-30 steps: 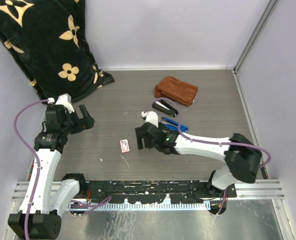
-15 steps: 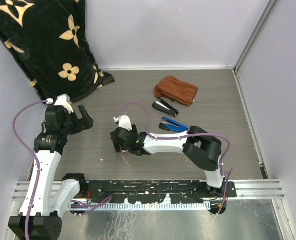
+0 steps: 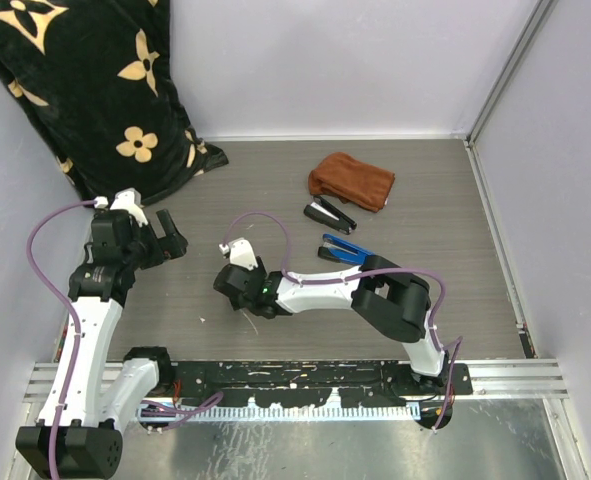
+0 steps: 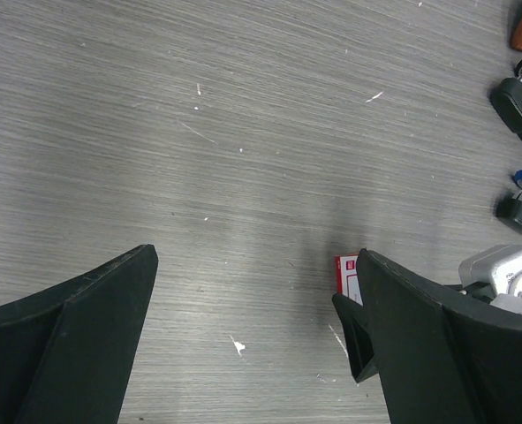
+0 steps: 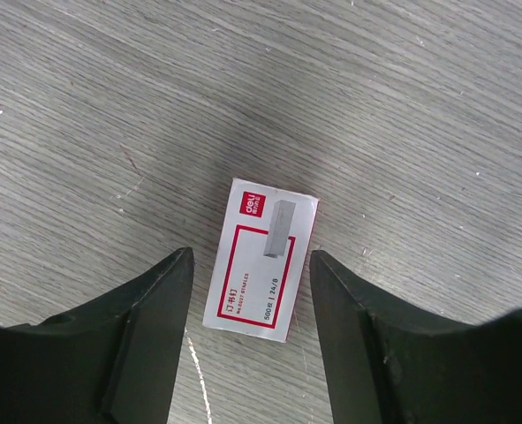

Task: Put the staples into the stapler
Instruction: Move the staple box to the center of the board.

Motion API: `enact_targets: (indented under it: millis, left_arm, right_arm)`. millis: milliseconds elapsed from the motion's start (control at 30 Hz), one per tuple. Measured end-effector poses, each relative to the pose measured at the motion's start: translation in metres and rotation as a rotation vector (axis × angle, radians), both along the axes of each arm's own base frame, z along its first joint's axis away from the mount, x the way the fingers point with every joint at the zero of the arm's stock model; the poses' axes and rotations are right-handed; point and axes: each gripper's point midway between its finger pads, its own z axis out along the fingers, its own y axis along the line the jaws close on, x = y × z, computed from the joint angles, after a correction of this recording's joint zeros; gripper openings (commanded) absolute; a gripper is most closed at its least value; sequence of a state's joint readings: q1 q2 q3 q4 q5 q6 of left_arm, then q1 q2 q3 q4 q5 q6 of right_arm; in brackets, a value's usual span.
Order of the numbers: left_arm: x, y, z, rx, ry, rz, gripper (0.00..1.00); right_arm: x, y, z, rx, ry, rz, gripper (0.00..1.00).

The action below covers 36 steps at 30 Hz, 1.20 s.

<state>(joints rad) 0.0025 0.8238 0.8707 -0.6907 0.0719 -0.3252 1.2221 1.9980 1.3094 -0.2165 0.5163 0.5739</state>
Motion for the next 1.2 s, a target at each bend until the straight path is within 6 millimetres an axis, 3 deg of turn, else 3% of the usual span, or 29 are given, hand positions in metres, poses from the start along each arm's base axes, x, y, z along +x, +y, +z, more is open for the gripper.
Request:
enact_targets:
  millis: [567,967,1200]
  left_arm:
    - [0.0,-0.001,-0.002,-0.003,0.008,-0.002,0.98]
    - [0.001,-0.001,-0.004,-0.003,0.018,-0.003,0.98]
    - [0.001,-0.009,-0.007,-0.032,0.035,-0.041,0.98]
  right_arm:
    - [-0.003,-0.01,-0.011,-0.031,0.009,0.004,0.56]
    - [-0.008,-0.01,-0.013,-0.04,-0.001,0.082,0.46]
    - [-0.043,-0.053,-0.009,-0.121,0.029,0.324,0.47]
